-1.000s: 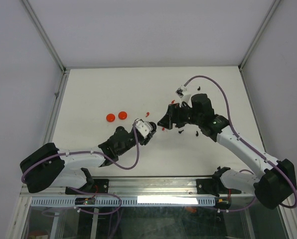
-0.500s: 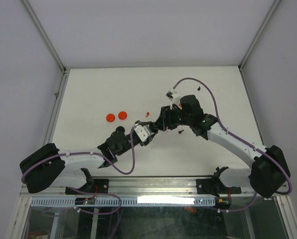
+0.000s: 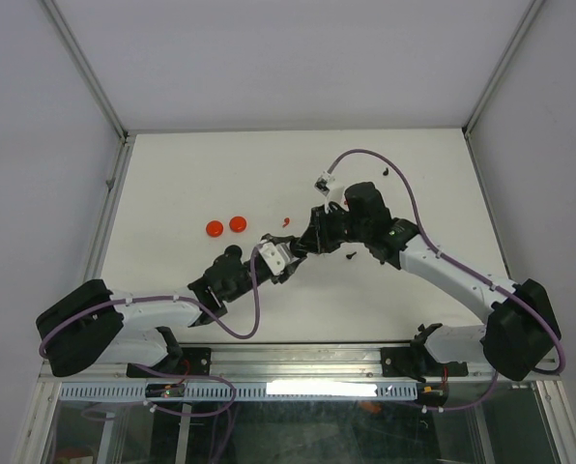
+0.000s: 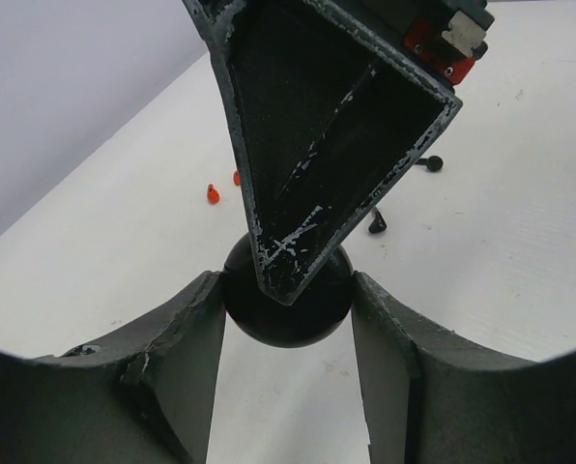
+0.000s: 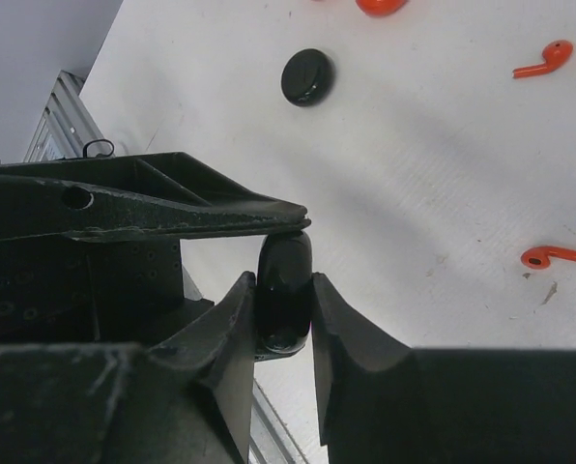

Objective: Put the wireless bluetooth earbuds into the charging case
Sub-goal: Pick up the charging case at the center of the board.

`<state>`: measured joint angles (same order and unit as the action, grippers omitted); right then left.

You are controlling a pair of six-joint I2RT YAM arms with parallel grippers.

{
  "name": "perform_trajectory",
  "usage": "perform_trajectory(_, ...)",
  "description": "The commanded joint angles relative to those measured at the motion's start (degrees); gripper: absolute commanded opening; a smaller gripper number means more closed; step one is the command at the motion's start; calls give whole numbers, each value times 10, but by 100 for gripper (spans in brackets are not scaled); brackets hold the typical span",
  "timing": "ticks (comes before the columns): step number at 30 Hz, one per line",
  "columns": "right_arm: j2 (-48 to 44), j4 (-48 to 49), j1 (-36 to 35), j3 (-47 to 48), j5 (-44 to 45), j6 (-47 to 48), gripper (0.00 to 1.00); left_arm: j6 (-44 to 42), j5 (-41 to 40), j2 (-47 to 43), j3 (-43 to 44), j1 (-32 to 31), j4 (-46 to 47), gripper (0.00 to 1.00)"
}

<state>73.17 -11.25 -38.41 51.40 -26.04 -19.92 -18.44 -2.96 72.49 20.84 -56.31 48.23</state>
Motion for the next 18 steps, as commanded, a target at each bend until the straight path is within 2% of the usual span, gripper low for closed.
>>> perform_trajectory(1,-19,-18,1,40,-10,63,8,23,2,-50,5,-2,5,52)
perform_trajectory(5,-35,-33,0,53,-29,105,8,56,72,-93,0,33,-47,58)
perform_trajectory(11,-51,-59,0,68,-44,161,7,118,282,-165,-31,122,-44,69)
perform_trajectory(14,-52,-70,0,77,-67,188,7,141,358,-167,-27,152,-49,70)
perform_trajectory(18,-50,-83,0,88,-98,225,6,176,454,-130,-4,186,-51,65)
